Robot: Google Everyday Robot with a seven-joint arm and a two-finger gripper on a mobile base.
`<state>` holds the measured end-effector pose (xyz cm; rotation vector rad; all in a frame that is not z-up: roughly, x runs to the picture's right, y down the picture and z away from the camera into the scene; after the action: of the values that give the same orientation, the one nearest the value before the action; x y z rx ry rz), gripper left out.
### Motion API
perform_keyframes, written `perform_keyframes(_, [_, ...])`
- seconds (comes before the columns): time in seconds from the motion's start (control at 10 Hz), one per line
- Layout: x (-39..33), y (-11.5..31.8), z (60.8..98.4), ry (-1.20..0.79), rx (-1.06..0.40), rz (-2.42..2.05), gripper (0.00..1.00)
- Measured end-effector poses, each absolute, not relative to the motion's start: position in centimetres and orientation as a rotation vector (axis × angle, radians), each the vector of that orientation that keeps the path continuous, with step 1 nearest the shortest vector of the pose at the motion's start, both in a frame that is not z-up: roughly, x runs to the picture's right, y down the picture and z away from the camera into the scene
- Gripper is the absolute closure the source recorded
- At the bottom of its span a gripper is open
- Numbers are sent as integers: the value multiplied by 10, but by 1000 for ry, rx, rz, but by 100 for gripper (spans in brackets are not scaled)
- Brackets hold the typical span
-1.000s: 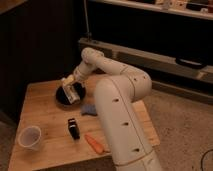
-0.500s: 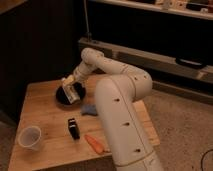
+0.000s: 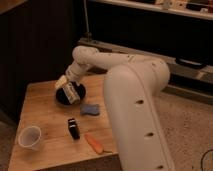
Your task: Knock the eraser over
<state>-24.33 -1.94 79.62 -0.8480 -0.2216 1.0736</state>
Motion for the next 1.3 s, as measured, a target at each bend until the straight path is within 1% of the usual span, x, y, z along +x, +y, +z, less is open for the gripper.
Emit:
perform_keyframes(0.2, [-249, -13, 786, -222, -856, 1045, 22])
perform_keyframes(0.4, [-258, 4, 778, -198, -886, 1009, 39])
perform_keyframes(0.6, [-265, 24, 769, -192, -921, 983, 55])
perform_keyframes(0.7, [-266, 39, 763, -187, -939, 965, 67])
perform_keyframes(1.1, [-269, 90, 742, -178, -962, 908, 98])
perform_keyframes(1.3, [-268, 111, 730, -169, -956, 885, 100])
